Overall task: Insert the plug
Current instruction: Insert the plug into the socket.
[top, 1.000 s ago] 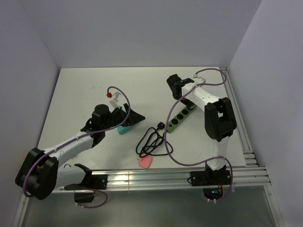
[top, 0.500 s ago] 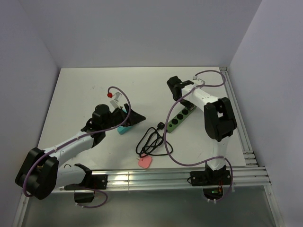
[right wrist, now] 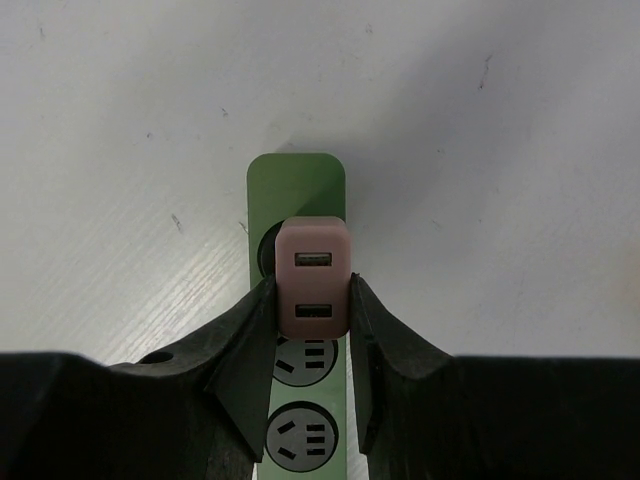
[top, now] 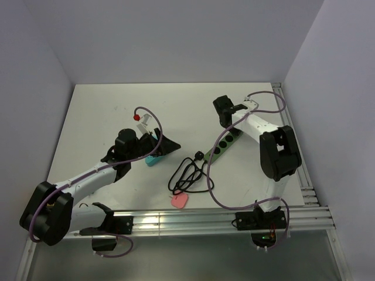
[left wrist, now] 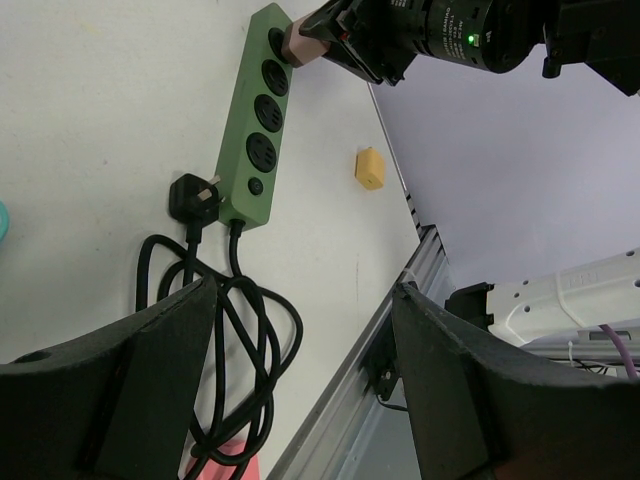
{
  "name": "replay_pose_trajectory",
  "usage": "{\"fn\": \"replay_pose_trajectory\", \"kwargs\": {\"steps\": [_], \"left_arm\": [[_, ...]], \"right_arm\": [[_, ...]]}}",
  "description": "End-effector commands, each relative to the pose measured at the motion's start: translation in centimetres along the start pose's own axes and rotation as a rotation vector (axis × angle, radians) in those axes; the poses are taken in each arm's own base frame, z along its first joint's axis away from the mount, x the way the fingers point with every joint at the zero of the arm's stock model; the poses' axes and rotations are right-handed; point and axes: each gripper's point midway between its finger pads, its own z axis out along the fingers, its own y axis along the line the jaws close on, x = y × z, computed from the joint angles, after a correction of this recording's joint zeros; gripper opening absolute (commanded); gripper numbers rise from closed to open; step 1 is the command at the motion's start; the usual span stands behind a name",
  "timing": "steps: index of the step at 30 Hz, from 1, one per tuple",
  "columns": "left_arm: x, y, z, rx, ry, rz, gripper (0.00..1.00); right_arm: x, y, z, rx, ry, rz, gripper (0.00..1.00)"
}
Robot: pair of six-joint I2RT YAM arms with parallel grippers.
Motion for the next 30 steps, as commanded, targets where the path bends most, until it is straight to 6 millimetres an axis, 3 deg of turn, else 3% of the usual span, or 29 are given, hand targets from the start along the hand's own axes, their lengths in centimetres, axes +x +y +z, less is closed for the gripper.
{"fn": "replay_pose_trajectory", "kwargs": {"steps": [1,16,30], "left_arm": [[-1.6,-2.4,0.2,0.072,-0.033,0.063,0.76],[-1.4,-2.4,0.5,0.072,-0.021,0.062,0.76],[-1.4,-2.2,0.6,0.063,-0.021,0.062,0.76]], "right_arm": [[4.6,-1.1,1.8,0.022,0.162,-0.056,0.00],[6.4,-0.5,1.5,-0.147,0.340,0.015,0.00],[4.8,-1.7,2.3,0.049,0.279,-0.025,0.00]]}}
